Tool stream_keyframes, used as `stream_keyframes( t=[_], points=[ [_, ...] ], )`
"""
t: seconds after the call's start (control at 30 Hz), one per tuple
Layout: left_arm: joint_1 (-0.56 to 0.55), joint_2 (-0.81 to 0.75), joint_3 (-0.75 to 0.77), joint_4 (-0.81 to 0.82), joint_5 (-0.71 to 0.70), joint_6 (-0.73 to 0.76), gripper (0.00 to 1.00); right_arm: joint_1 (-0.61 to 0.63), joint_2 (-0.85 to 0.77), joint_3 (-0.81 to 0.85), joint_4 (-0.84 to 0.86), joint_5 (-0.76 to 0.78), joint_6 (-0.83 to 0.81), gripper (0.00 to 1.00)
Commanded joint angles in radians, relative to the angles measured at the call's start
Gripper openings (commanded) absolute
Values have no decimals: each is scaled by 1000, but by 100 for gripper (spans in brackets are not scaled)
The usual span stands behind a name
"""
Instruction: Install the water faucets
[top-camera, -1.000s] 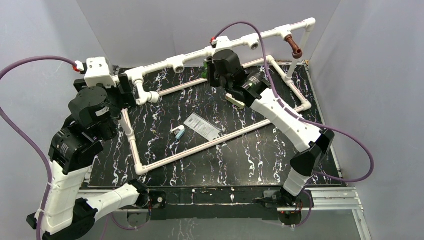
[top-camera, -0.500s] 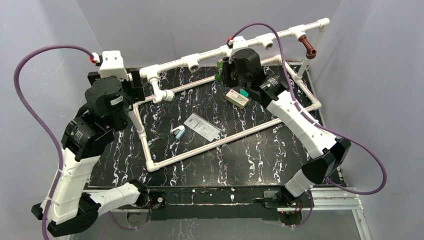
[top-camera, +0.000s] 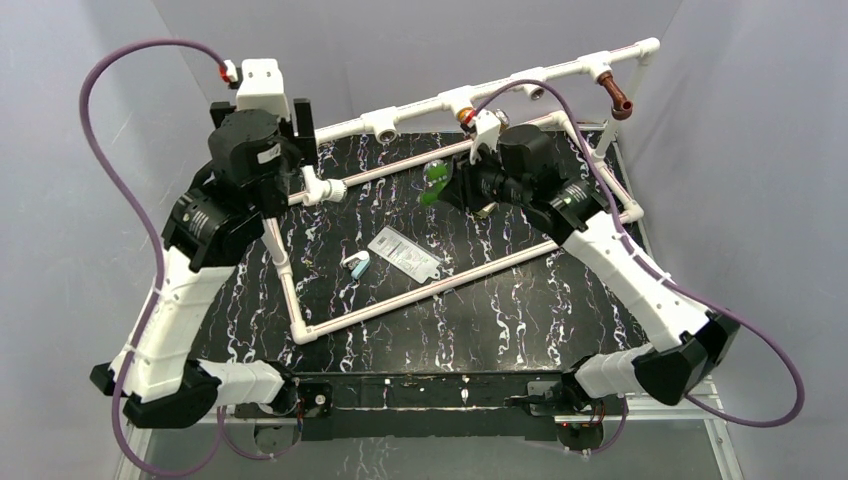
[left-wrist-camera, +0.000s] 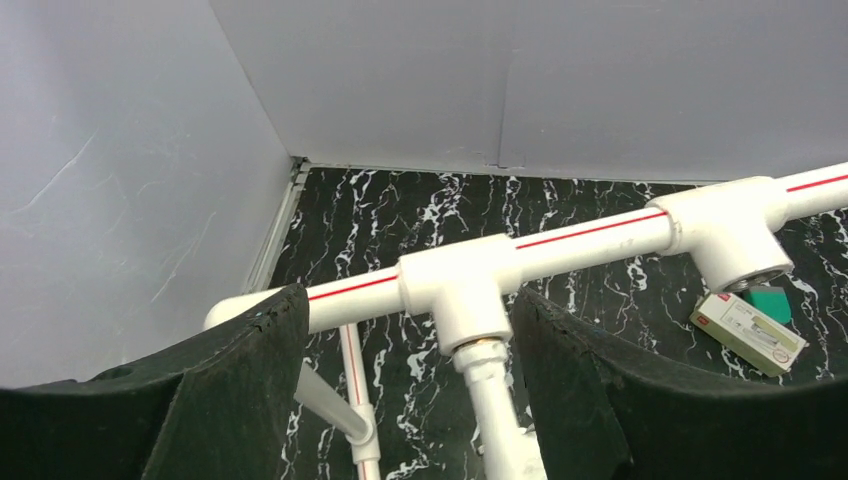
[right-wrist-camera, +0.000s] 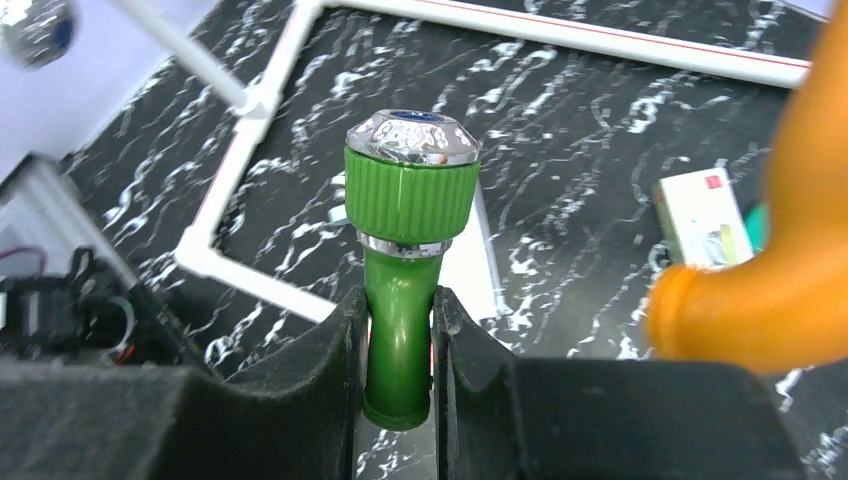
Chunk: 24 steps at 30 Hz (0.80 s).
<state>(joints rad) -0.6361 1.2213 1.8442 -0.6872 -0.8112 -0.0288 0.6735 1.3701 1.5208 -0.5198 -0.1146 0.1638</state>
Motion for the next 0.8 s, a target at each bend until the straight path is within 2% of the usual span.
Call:
stream_keyframes(
  t=[0.0,0.17,0.37,0.6,0.77],
  points=[
    [3,68,73,17,36,-5,72,-2,-136,-80,145,-209,-18,1],
    [3,144,128,6,66,-14,72,-2,-253,-183,241,-304,3,1],
    [29,213,129,54,6,24,73,-2,-385,-297,352,-336,18,1],
    [213,294,172,65,142,-50,72,-2,-490,-376,431,-365,21,1],
    [300,342,148,106,170,-68,72,-2,-514,-385,428,-377,34,1]
  ],
)
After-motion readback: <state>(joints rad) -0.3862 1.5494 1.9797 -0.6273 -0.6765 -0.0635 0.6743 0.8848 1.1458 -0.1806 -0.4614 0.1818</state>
